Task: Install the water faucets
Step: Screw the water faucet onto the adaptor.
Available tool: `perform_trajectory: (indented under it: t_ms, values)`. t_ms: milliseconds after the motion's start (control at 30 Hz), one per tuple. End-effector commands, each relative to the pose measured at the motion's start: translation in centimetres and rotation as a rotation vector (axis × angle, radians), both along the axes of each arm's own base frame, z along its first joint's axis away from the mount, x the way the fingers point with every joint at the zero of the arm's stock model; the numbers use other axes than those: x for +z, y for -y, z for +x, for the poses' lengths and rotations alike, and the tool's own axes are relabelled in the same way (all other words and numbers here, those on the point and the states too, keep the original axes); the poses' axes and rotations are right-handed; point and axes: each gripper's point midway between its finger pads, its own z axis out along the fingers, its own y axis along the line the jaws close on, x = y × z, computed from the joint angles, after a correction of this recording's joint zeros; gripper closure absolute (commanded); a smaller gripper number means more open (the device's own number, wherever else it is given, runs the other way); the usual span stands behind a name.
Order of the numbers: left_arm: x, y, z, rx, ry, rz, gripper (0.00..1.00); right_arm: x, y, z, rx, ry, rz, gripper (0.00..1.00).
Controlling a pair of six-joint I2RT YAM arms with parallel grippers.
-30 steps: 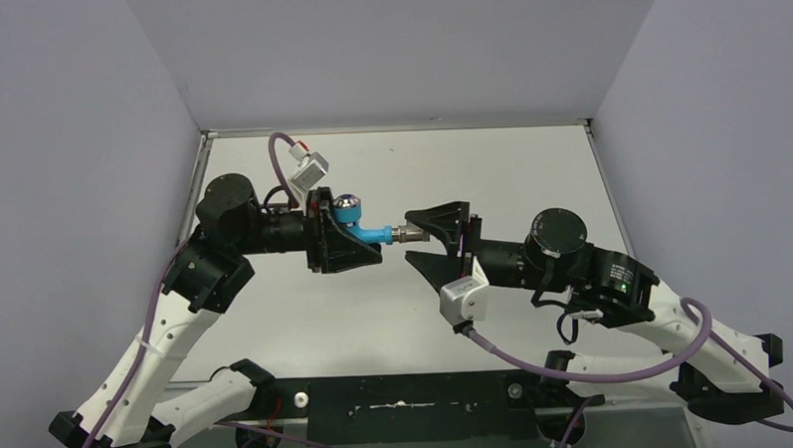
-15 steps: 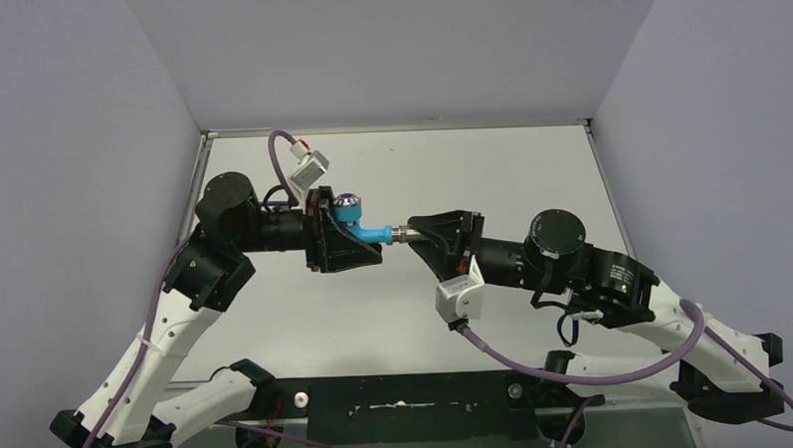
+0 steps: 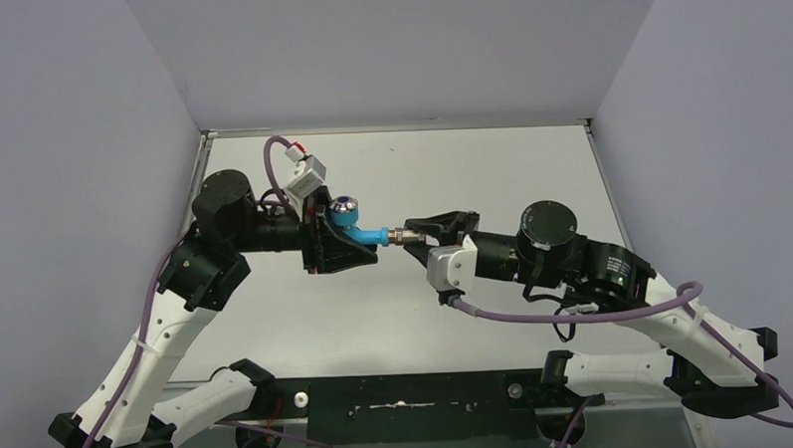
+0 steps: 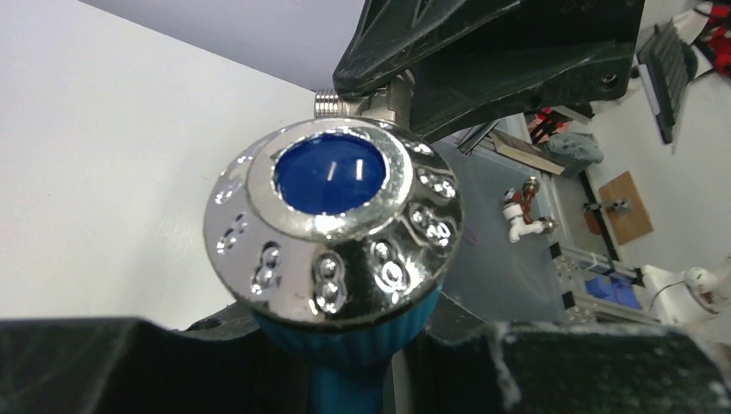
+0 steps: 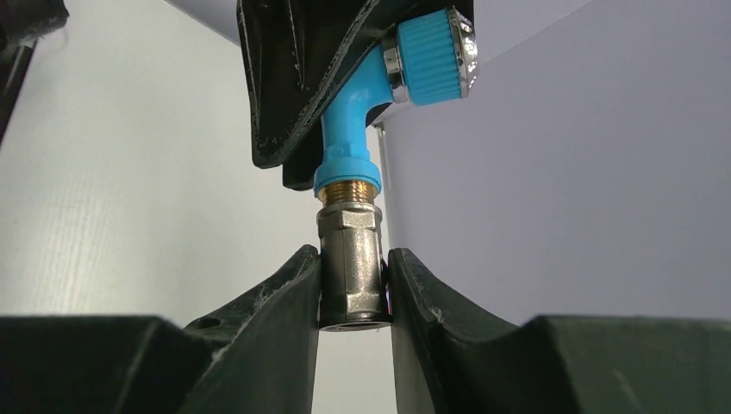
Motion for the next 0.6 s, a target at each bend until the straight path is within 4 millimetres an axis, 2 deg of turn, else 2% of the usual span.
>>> perform_trajectory:
  t_ms: [0, 400, 567]
  values:
    - [2.8, -0.5, -2.0, -0.11, 0.26, -0.066, 1.0, 2.7, -0.9, -0.1, -0.044, -0.215, 0.162, 1.0]
    - [0.8, -0.9, -1.1, -0.125, 0.576, -0.03, 1.0, 1.7, -2.2, -1.9, -0.057, -0.66, 0.278, 1.0]
    - [1.1, -1.1, -0.8, -0.109, 0.738, -0.061, 1.0, 1.8, -2.5, -2.7, -0.046, -0.863, 0.334, 1.0]
